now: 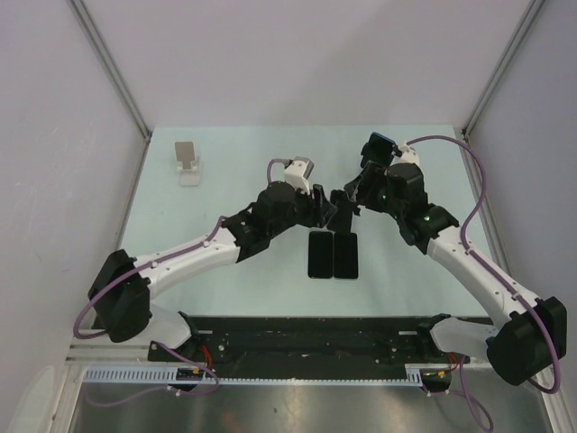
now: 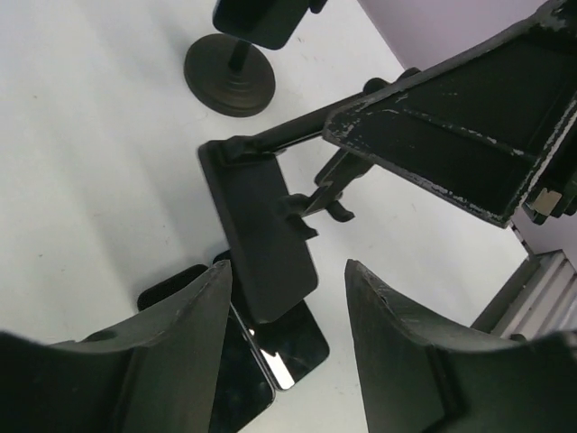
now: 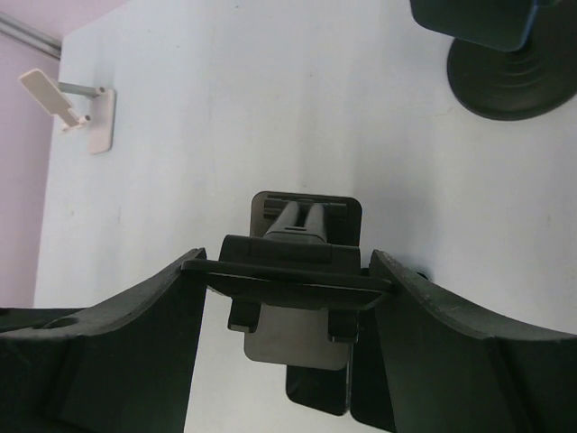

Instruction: Remove the phone from the phone stand

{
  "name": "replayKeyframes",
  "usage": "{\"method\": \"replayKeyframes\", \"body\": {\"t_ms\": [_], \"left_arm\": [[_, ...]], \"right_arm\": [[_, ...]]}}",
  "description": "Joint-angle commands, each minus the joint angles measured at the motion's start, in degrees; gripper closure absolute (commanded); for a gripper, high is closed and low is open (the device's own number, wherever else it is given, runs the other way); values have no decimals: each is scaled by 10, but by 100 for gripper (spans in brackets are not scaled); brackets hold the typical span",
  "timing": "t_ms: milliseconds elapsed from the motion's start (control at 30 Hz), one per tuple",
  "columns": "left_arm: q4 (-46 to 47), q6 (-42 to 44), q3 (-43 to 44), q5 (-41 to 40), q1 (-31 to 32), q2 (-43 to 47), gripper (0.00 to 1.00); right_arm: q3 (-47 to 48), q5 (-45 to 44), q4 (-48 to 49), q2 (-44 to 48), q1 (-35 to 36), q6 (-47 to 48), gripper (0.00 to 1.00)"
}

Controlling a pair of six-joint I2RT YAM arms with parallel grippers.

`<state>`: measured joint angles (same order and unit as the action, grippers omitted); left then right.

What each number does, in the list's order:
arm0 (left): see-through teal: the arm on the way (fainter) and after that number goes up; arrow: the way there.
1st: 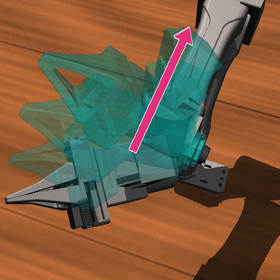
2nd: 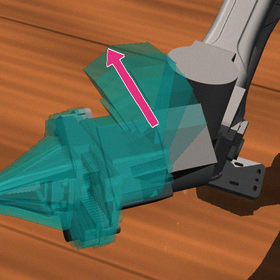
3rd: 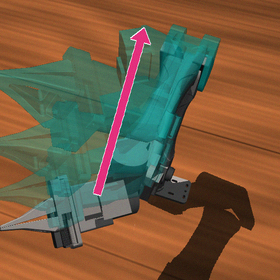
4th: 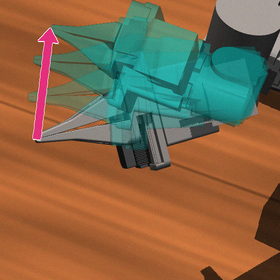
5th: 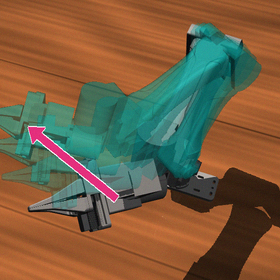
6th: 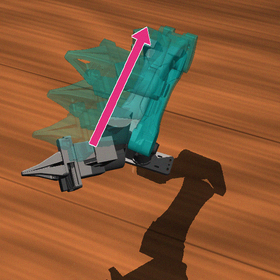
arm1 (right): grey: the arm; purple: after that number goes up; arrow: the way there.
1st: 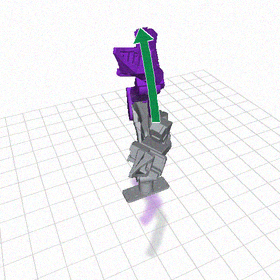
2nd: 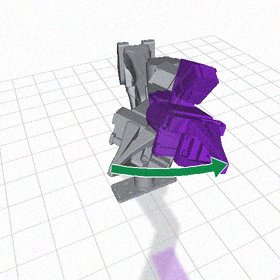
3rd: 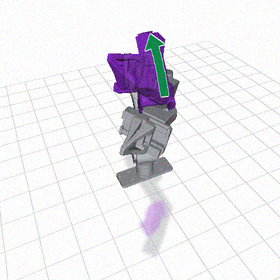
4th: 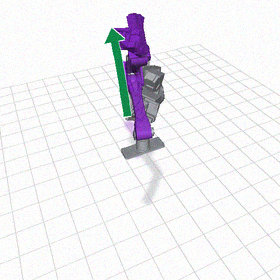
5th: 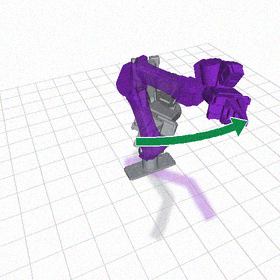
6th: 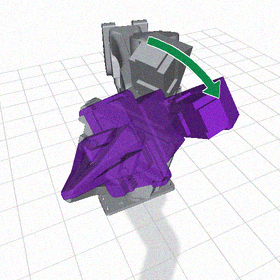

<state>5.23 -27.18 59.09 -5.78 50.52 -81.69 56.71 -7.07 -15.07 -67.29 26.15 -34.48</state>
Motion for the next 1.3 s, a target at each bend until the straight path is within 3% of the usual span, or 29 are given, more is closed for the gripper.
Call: {"method": "replayKeyframes", "body": {"t_ms": [0,433,1067,1167,1267], "left_arm": [[13,-64,32,26,2,-18,43],[-11,-162,32,-8,-9,-37,62],[-11,-250,-27,-43,-46,4,66],[-10,-250,-30,-44,-48,8,77],[-10,-256,-39,-43,-55,17,96]], "right_arm": [[30,6,74,-5,14,-22,100],[30,1,84,-8,56,-34,100],[30,8,96,-25,80,-49,100],[30,10,94,-29,86,-49,100],[30,11,91,-34,90,-48,100]]}}
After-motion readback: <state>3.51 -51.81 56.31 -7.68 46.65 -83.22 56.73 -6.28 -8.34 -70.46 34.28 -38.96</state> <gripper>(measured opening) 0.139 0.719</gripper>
